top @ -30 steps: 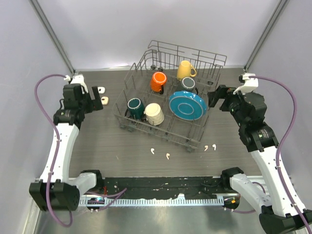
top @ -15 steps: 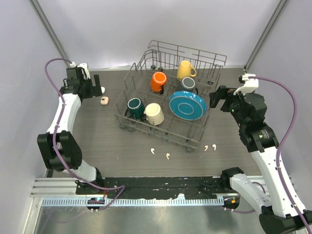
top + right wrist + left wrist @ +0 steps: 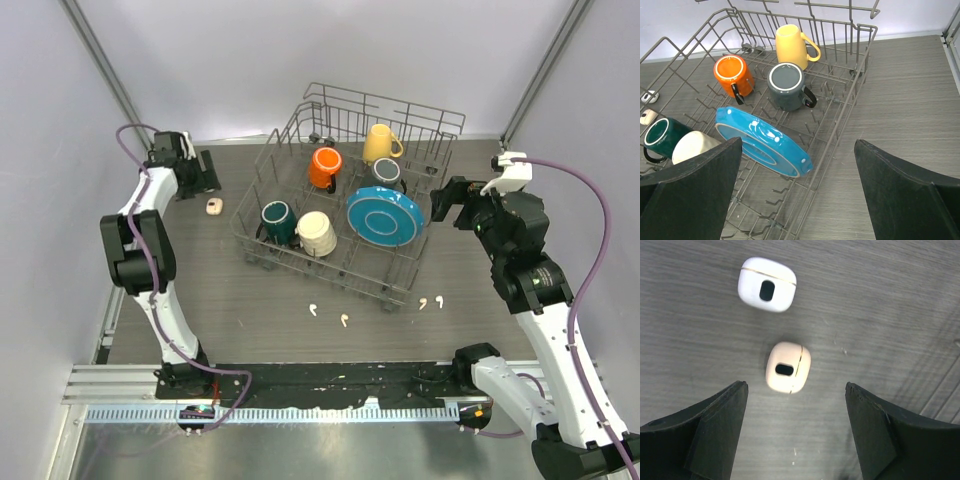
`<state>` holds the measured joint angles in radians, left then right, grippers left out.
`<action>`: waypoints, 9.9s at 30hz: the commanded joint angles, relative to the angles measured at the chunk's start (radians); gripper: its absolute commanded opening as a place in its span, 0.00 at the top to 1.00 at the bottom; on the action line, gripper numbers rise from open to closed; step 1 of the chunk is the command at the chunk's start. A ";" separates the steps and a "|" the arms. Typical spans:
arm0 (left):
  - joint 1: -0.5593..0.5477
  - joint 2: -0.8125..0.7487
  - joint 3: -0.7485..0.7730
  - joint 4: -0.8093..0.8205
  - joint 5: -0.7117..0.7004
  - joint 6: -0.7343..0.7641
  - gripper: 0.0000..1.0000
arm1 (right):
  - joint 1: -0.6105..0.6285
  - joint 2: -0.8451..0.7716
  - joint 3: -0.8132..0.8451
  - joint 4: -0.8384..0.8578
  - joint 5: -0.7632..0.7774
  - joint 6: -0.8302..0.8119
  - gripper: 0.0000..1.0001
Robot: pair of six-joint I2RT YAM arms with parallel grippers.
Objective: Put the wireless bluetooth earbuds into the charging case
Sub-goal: Pick up the charging case at the center of the board.
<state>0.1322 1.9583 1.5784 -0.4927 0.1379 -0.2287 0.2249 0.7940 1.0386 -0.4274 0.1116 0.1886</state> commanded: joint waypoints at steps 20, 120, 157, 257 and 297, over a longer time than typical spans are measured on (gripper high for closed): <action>-0.034 0.191 0.155 -0.066 -0.035 0.019 0.19 | -0.001 0.021 0.008 0.049 0.031 -0.020 0.00; -0.201 -1.095 -0.692 0.324 0.134 -0.979 0.94 | 0.947 0.654 -0.124 1.342 0.318 0.020 0.16; -0.215 -1.141 -0.742 0.362 0.163 -1.028 0.94 | 0.886 0.947 0.149 1.359 0.186 0.031 0.31; -0.232 -1.116 -0.741 0.709 0.511 -0.583 0.00 | 0.504 0.527 0.047 0.758 -0.659 0.330 0.99; -0.660 -0.903 -0.819 1.138 0.710 -0.658 0.39 | 0.430 0.332 -0.094 0.742 -0.958 0.459 0.99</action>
<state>-0.5083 1.0523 0.7341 0.6353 0.8757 -0.9142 0.6586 1.1393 0.9459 0.2470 -0.8318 0.6312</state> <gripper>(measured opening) 0.673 0.349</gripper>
